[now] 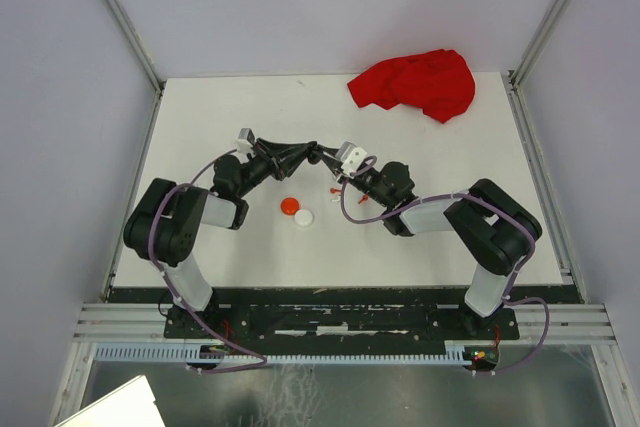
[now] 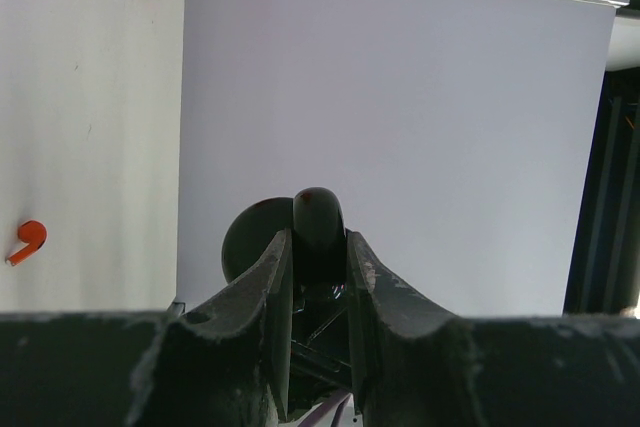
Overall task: Insert the wireless bluetooth earbuds into the charging case
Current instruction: Place the earbud in the charging case.
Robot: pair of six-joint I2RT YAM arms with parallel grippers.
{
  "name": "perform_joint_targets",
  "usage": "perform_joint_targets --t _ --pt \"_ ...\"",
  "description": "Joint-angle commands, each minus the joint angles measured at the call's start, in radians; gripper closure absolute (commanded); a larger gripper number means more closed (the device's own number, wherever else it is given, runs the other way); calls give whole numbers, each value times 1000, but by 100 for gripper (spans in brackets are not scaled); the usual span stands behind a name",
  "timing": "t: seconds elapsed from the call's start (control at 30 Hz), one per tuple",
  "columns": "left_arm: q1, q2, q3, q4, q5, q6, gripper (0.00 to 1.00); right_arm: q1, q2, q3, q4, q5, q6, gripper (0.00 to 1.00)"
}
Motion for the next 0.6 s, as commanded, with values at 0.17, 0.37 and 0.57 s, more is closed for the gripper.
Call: perform_joint_targets --t 0.17,0.37,0.57 --pt "-3 22 45 108 30 -64 97 9 1 -17 41 -25 16 98" --pt "0 24 46 108 31 -62 97 10 -2 -12 15 -40 13 98" --pt "-1 24 51 108 33 -61 97 9 -5 -11 15 -28 30 93"
